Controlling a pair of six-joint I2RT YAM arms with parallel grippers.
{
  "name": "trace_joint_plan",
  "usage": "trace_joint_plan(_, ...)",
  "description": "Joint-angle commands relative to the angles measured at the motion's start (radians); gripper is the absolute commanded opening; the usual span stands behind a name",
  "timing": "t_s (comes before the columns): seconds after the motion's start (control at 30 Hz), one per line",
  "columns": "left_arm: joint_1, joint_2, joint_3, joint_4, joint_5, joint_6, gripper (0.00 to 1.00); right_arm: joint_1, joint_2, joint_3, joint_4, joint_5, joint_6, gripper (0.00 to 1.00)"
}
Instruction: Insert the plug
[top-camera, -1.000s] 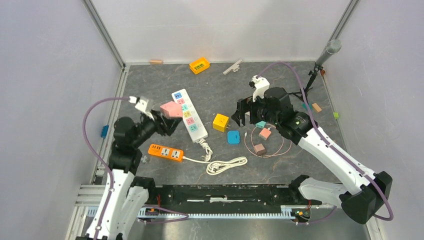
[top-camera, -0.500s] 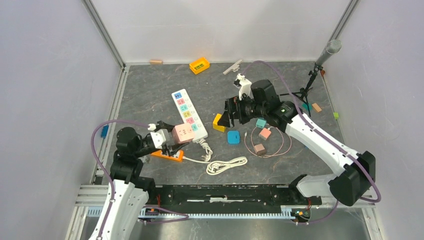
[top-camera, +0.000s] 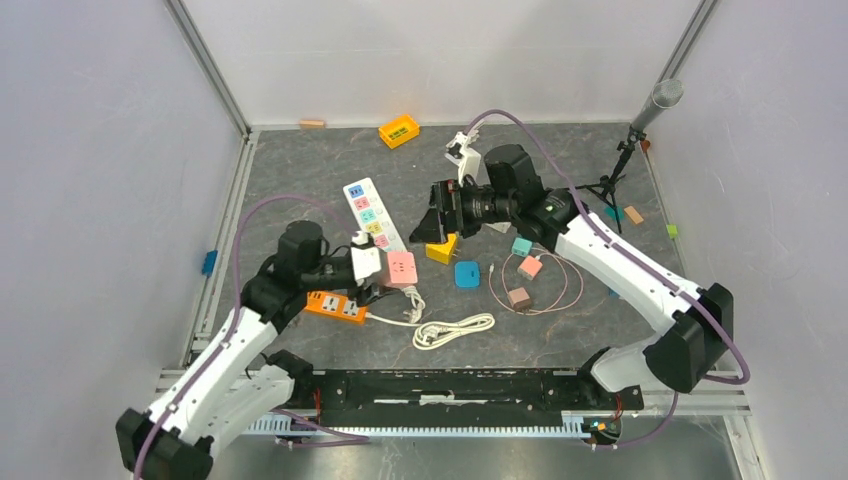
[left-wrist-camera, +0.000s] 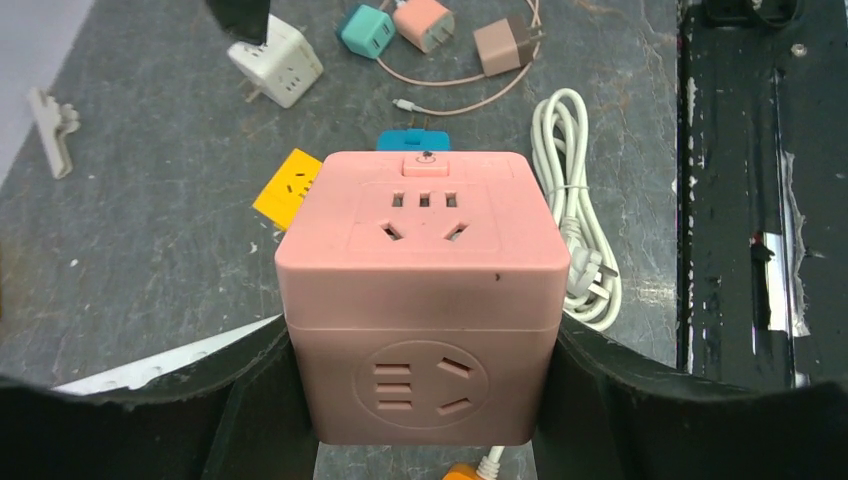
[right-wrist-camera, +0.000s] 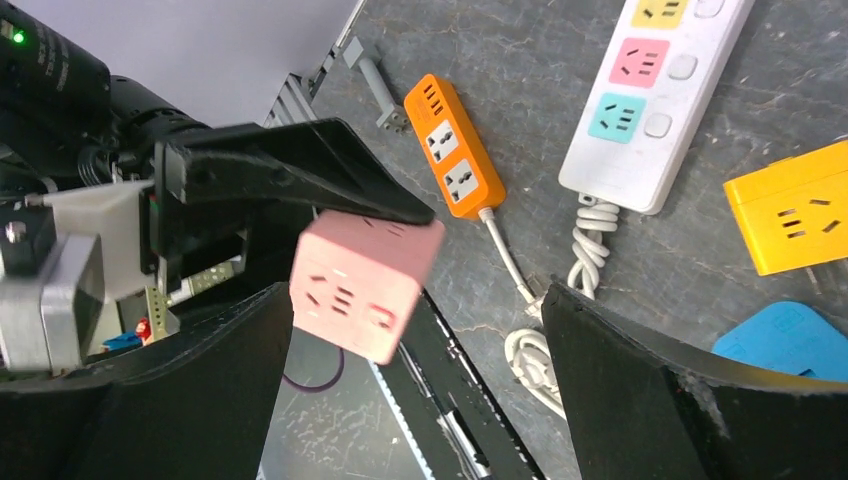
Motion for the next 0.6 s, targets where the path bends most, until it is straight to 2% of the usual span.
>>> trace_joint_plan(0.0,-0.112,0.094,0.104,-0.004,-0.168,0.023,0.02,0.026,0.051,0.041,-0.021,0.013,0.052,0.98)
trace_joint_plan(0.23,-0.218,0.211,0.178,-0.004,-0.271,-0.009,0.02,0.060,0.115,0.015,-0.050,0.015,0.072,0.98)
trace_joint_plan(0.57,-0.251,0.232,0.180,0.038,-0.315,-0.048,0.02,0.102,0.158,-0.006,-0.007,-0.020,0.096,0.99)
